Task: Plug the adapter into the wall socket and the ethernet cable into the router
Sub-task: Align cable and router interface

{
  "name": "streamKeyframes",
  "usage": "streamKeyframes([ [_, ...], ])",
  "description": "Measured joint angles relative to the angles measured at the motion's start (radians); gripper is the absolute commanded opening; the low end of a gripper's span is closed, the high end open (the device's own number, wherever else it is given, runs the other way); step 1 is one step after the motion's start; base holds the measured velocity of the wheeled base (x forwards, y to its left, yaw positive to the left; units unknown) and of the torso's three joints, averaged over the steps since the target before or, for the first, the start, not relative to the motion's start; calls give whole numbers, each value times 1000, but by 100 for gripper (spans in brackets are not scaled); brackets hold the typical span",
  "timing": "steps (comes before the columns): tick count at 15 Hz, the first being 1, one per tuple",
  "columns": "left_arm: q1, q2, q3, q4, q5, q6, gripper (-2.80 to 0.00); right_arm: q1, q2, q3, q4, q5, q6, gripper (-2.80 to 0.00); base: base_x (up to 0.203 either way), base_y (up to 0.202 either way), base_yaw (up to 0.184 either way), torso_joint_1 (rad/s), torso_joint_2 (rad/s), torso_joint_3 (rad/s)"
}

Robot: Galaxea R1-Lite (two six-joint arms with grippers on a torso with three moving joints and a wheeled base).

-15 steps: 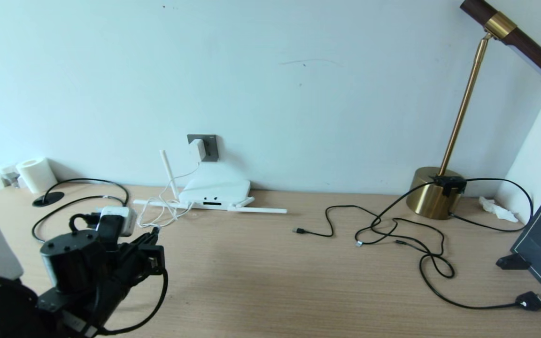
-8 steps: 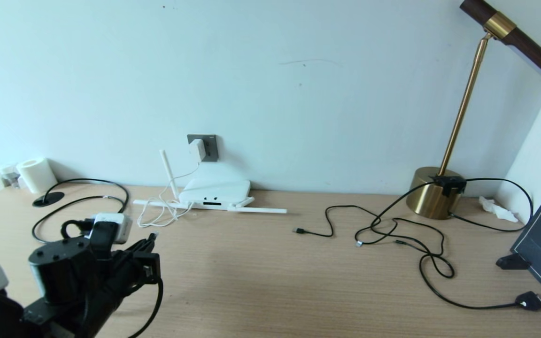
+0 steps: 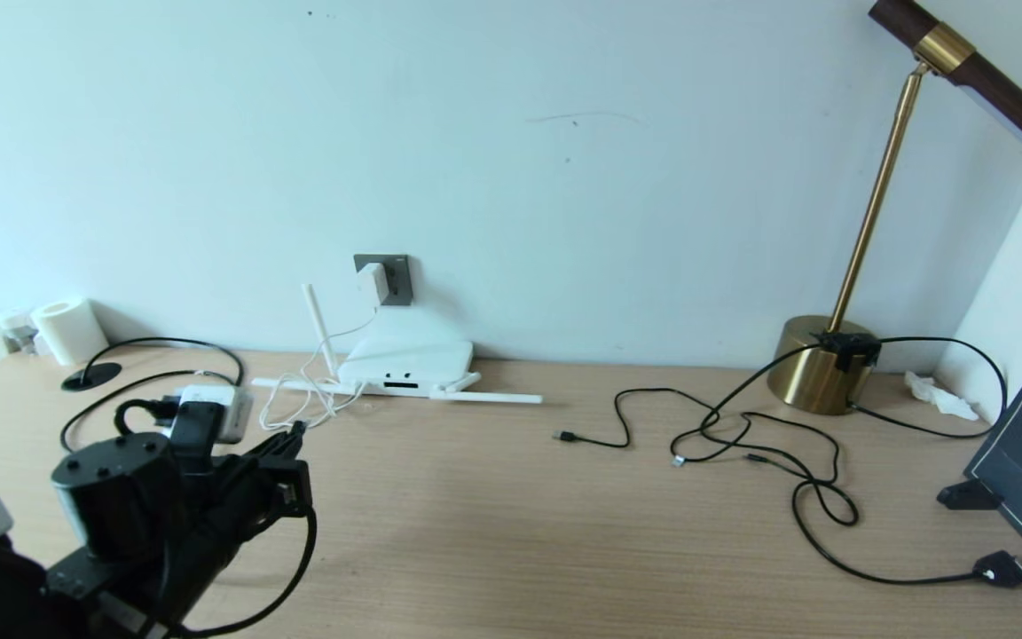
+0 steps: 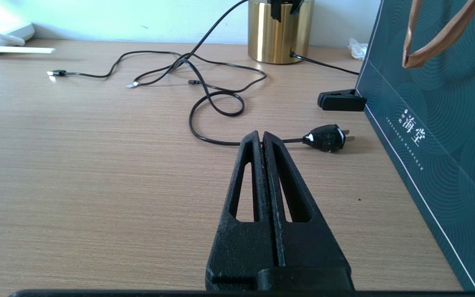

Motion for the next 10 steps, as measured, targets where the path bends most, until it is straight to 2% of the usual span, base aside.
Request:
streamKeyframes([
  [5, 0, 15, -86, 0, -131, -152, -280, 0, 0, 0, 0, -1, 0, -280, 0, 0, 0, 0, 0, 0],
  [7, 0, 40, -131, 0, -177, -157, -280, 0, 0, 0, 0, 0, 0, -280, 0, 0, 0, 0, 0, 0],
  [10, -5, 89, -188, 0, -210, -172, -280, 0, 0, 0, 0, 0, 0, -280, 0, 0, 0, 0, 0, 0],
])
